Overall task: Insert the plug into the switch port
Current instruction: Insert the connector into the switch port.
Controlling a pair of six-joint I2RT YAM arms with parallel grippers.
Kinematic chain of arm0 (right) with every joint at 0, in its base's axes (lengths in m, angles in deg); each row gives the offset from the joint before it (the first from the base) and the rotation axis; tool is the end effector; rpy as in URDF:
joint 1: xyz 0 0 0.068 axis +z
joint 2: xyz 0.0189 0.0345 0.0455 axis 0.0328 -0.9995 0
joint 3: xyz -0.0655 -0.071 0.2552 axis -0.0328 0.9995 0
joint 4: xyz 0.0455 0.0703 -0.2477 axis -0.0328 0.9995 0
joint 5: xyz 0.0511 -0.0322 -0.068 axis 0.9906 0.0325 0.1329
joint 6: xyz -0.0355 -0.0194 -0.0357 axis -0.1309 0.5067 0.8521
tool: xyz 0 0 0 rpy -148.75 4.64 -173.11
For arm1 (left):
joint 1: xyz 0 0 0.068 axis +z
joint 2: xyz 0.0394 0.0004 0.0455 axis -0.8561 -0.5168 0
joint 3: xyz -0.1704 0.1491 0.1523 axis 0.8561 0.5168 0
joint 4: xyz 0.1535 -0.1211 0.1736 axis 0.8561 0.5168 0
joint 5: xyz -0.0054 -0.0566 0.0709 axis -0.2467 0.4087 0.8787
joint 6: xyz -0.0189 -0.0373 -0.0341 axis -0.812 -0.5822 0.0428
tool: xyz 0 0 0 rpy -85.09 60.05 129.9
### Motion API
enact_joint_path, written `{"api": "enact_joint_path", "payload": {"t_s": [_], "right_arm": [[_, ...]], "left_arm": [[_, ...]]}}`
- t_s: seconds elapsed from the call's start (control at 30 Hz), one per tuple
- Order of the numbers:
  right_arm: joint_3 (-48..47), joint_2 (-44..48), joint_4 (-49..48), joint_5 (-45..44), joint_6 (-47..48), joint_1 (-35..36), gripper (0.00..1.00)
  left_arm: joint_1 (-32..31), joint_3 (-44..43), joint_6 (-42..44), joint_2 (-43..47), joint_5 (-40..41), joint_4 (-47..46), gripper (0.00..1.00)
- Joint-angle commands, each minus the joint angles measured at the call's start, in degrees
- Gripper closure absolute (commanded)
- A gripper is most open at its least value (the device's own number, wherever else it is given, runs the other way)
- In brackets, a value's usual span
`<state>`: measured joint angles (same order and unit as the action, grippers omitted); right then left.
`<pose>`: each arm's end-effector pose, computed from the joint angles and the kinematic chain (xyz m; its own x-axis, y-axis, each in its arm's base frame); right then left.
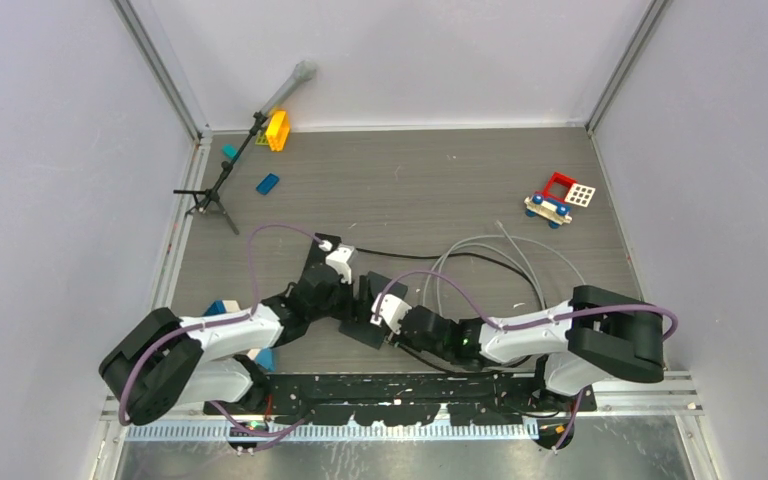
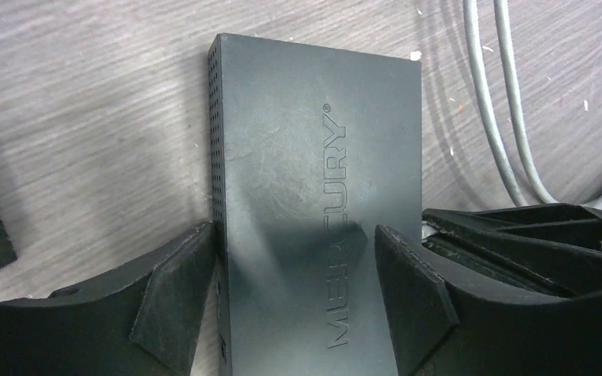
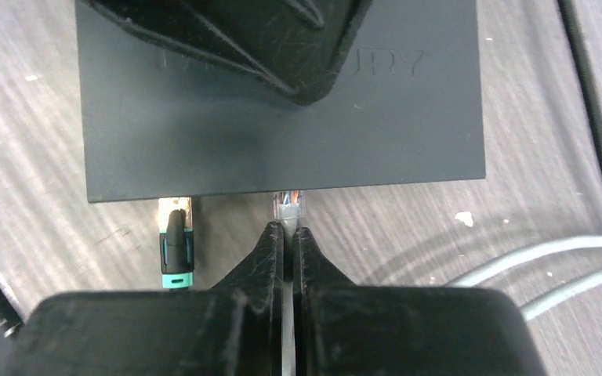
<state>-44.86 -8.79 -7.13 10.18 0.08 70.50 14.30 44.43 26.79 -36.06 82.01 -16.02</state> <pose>0.0906 0.2437 0.1362 -0.1070 -0.6545 -0.7485 -0.8256 0.4780 -0.3000 0.1593 -0.1594 0.1474 -0.7378 -0.0053 -0.6750 0.4038 0.7979 -0.4476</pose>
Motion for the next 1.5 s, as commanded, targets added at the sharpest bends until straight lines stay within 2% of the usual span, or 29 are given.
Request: {"api": "enact_joint_path", "payload": {"t_s": [0.0,0.27,0.6,0.77,0.9,0.97,1.17,1.37,1.47], "right_arm": [[-0.53,2.61,0.19,9.1,-0.44,0.99,0.99],[-0.45,1.49,2.07,8.79,-0.7,1.87,1.0],[-0.18,1.81,2.75,8.03,-0.57,1.89,1.0],[-0.23,1.49,0.81,8.04,-0.49,1.89,0.99],[0.48,-0.08,-7.17,6.36,-2.05,1.89,1.0],[-0.02,-1.97,-10.55,4.92,-2.52,1.83,1.0],[-5.03,-5.06,-11.8,3.05,-0.53,1.87,1.0],[-7.88,-5.14,-7.68,5.2,2.8,1.88,0.99],[-6.16,-2.77,-3.25,8.32,3.02,1.89,1.0]], "left_arm": [[0.08,1.81,-6.73,4.03,-7.28,1.8,0.24],[2.75,2.9,-7.24,8.05,-3.93,4.25,0.16],[3.31,3.4,-7.69,10.14,2.41,7.89,0.15],[3.31,3.57,-7.04,7.6,-5.2,3.82,0.27],[3.15,3.42,-6.35,4.93,-10.98,2.97,0.37],[2.41,4.12,-6.58,4.83,-12.01,2.11,0.41],[-2.96,4.59,-6.46,3.03,-11.65,1.52,0.46],[-5.43,4.08,-7.17,1.44,-11.14,0.95,0.47],[-5.36,3.47,-6.69,5.72,-4.98,4.88,0.37]]}}
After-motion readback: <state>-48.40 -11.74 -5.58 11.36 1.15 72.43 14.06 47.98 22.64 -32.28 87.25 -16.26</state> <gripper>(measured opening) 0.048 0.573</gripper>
